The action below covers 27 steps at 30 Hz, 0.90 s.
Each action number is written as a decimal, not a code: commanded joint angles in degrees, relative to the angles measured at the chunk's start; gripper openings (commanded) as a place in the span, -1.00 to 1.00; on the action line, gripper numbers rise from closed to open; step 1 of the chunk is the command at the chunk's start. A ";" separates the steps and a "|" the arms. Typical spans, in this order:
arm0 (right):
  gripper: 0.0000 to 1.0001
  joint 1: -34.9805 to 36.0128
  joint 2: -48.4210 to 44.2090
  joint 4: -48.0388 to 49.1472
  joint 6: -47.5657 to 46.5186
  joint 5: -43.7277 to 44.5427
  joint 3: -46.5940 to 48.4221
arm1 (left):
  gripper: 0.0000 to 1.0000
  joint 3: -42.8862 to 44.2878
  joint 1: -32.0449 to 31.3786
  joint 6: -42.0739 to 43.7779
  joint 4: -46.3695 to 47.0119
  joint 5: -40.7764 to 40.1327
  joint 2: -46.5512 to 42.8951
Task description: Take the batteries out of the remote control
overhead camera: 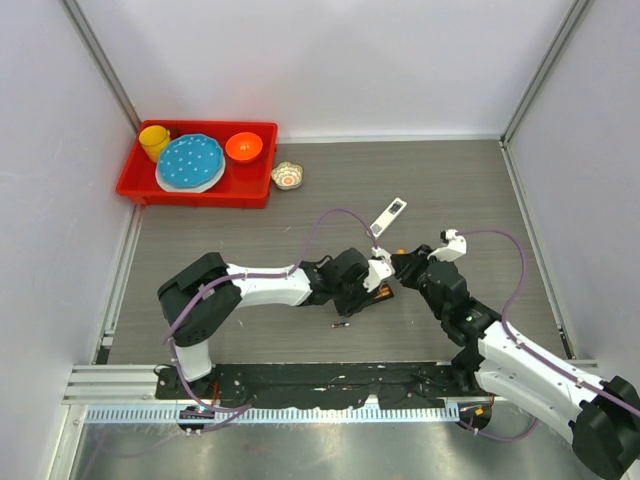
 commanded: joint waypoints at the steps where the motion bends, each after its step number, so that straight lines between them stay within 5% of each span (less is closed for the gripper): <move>1: -0.98 0.64 -0.71 3.04 2.87 -3.42 3.20 | -1.00 -1.54 -0.27 -0.81 -3.76 1.88 4.39; 16: -0.98 0.56 3.14 9.80 -1.61 11.43 -2.61 | -1.00 -3.39 -0.36 -1.24 -1.92 1.61 2.01; 22: -0.99 -0.49 6.05 10.51 -3.37 9.69 -1.03 | -1.00 -3.47 -0.27 -1.24 -2.00 1.61 1.84; 27: -0.99 -6.81 7.46 13.75 -2.76 -0.41 -0.93 | -1.00 -3.39 -0.27 -1.16 -2.00 1.61 1.66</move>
